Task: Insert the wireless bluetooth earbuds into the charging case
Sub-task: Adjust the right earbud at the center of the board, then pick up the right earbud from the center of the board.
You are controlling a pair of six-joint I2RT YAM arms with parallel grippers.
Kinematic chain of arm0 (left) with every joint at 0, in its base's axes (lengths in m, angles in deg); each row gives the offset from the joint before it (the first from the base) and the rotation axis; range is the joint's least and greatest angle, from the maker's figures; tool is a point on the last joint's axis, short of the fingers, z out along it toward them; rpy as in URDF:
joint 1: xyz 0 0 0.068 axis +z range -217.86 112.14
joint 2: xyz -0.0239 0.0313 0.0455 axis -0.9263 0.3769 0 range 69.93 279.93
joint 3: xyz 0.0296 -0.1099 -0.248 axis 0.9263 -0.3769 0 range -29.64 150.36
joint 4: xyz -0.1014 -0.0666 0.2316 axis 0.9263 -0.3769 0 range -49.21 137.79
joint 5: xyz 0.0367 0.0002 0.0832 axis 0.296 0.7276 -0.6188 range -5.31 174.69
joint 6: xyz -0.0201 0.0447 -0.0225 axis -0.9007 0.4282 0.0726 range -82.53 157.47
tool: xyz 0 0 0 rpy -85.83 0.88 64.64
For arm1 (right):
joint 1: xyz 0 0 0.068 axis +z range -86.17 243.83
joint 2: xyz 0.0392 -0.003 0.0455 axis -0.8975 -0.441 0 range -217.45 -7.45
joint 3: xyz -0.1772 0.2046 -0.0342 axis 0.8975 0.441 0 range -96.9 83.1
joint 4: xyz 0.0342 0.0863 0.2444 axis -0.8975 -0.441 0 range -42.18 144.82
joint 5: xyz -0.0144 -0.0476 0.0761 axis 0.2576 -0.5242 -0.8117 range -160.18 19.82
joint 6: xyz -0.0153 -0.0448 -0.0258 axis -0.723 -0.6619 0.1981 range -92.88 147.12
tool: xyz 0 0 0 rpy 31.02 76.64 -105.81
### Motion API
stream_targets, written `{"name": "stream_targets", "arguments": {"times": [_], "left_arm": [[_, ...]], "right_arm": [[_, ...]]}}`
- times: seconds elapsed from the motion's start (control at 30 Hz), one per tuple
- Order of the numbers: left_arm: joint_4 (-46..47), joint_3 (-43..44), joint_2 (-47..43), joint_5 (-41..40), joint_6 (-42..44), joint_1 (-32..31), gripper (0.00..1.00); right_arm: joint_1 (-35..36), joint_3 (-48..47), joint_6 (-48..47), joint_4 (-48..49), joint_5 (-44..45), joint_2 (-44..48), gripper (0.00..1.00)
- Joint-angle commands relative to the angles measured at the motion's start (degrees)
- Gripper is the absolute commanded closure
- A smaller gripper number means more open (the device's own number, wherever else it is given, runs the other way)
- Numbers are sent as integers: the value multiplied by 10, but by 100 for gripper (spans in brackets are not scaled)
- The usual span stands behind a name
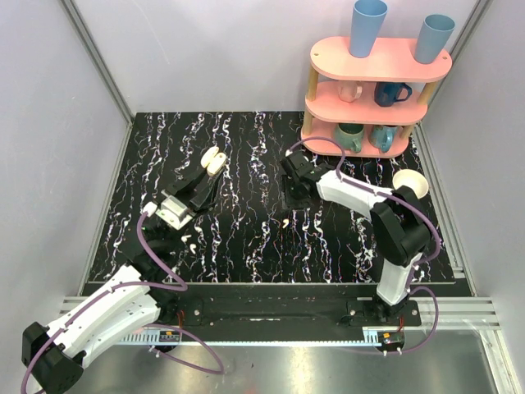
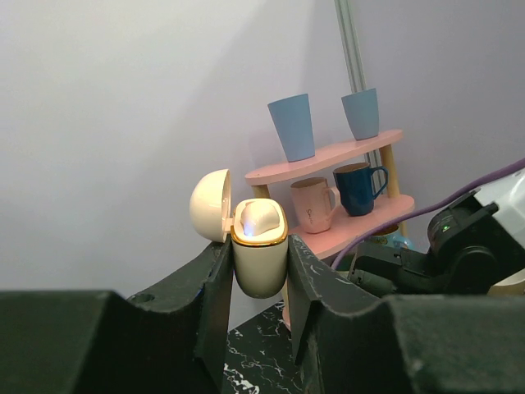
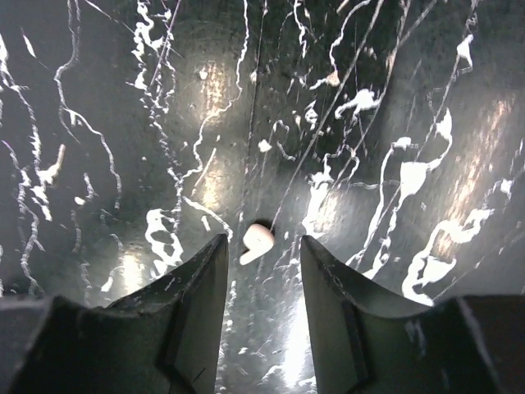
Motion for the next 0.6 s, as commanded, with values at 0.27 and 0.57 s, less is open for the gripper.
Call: {"name": "stream_targets", "arguments": {"times": [0.27,0.57], "left_arm": [[18,3,-4,-13,1,-2,100],[22,0,-3,-15,0,-2,100]], "right_arm": [[92,-18,236,-50,186,-13,54],[92,-28,236,-56,202,-29,53]]}}
